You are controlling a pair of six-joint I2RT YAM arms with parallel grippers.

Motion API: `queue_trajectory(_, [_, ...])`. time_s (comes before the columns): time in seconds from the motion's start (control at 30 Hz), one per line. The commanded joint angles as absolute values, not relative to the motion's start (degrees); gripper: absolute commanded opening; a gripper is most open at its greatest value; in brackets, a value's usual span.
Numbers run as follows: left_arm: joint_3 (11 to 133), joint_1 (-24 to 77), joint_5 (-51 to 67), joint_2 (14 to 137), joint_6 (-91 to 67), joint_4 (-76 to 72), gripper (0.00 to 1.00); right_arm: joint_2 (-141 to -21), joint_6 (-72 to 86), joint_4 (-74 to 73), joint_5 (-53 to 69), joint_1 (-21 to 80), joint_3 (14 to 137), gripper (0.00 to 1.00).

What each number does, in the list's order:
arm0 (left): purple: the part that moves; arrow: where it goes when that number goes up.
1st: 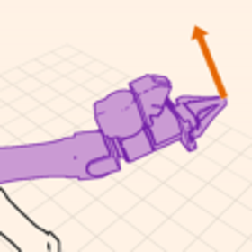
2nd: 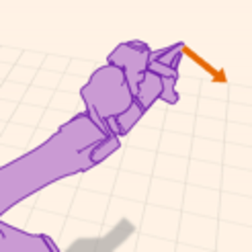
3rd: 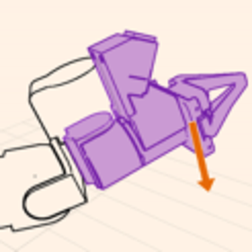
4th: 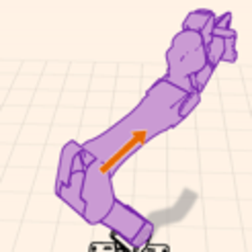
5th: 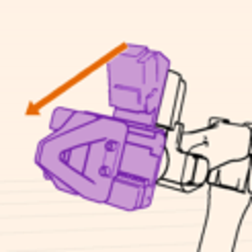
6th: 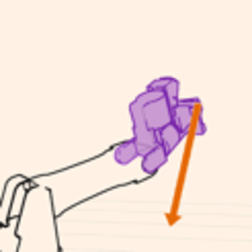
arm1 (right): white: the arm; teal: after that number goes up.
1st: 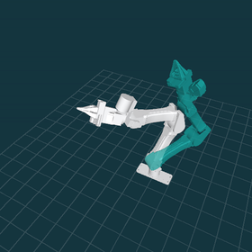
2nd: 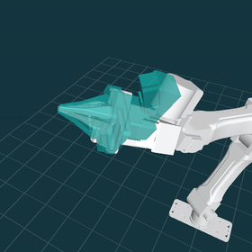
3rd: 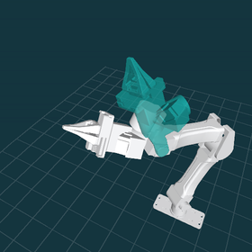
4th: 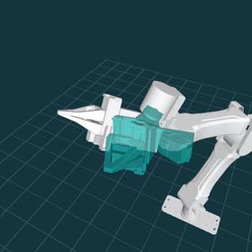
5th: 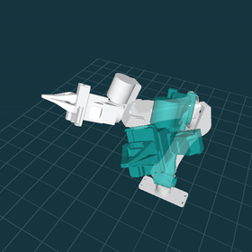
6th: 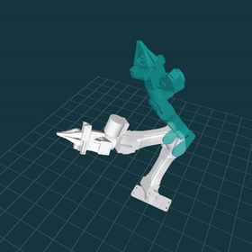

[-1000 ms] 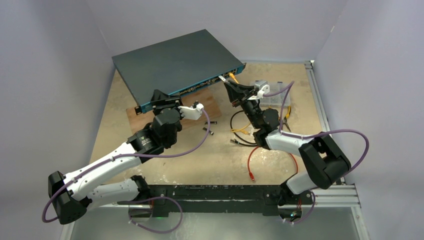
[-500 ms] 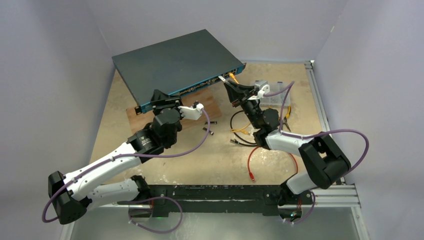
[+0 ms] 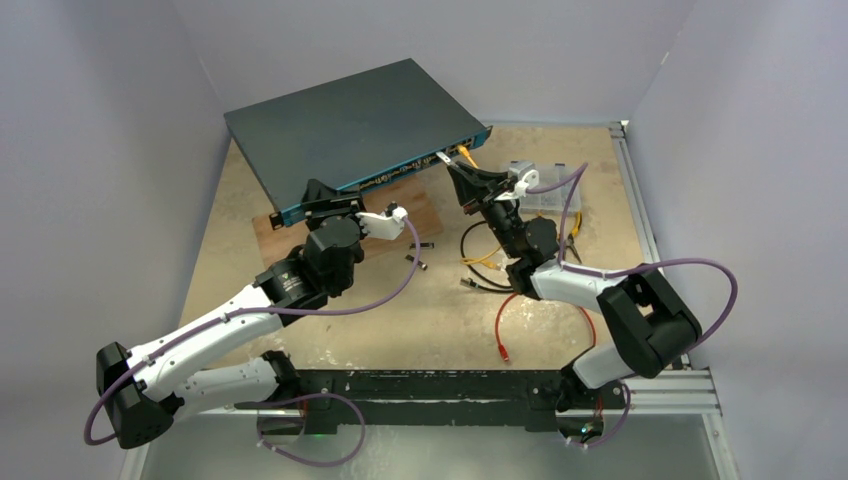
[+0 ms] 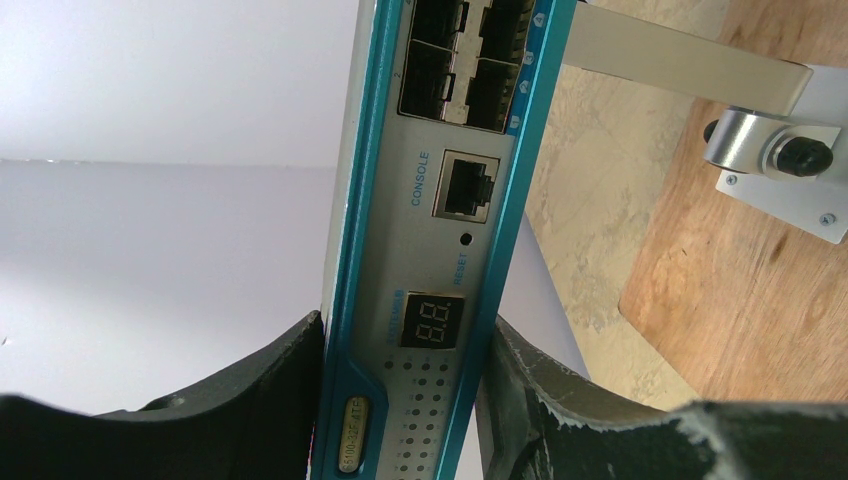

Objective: Insert the plug into the switch port

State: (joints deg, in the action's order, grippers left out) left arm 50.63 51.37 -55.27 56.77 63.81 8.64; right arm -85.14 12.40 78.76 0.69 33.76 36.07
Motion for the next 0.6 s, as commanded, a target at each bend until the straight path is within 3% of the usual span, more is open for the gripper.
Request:
queue_trajectory(0.0, [50.43, 51.33, -55.08, 54.93, 56.84, 8.53, 0.0, -85.93, 10.47, 82.01, -1.84, 34.19, 35.4, 0.0])
queue_trajectory(0.57, [50.56, 51.34, -54.97, 54.84, 56.62, 8.7, 0.0, -87.46, 10.01, 83.9, 2.81, 34.23, 35.85, 0.0])
